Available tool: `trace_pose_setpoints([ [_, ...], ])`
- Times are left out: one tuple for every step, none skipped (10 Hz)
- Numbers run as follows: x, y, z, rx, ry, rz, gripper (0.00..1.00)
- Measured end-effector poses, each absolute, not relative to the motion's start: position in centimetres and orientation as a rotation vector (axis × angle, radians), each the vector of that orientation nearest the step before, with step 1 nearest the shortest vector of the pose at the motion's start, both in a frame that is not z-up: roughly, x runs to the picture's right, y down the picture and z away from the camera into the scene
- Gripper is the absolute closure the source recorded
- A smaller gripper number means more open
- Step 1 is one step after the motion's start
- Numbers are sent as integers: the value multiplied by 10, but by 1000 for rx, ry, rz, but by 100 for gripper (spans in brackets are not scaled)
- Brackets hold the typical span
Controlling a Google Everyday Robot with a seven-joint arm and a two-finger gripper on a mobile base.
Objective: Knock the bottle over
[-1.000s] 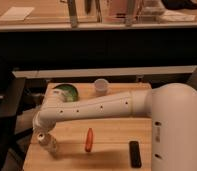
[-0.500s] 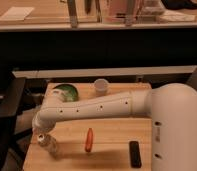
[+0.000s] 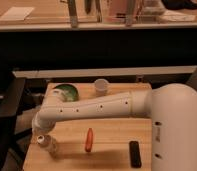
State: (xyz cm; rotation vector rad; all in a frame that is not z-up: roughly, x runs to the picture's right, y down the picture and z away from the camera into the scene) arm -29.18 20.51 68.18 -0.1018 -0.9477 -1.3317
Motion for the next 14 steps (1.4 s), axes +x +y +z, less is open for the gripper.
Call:
trace_pose_setpoints([
  [-292,205,681,-102,-951,-1334,100],
  [-292,206,681,-103,-956,-1338,100],
  [-292,206,681,-103,-959,-1342,100],
  [-292,205,681,-103,-962,-1346,100],
  [-292,205,681,-103,-965,-1349,100],
  [-292,205,681,-103,-969,-1352,100],
  [-291,206,681,-104,-971,-1354,100],
  [-291,205,681,-104,-976,-1358,100],
  [-291,205,681,-104,-978,-1360,100],
  [-290,205,681,-103,-980,-1362,100],
  [-289,205,680,-102,-985,-1365,100],
  [-288,204,680,-102,-987,-1368,100],
  [-288,205,680,-102,-989,-1370,100],
  [-288,204,680,-101,-993,-1372,100],
])
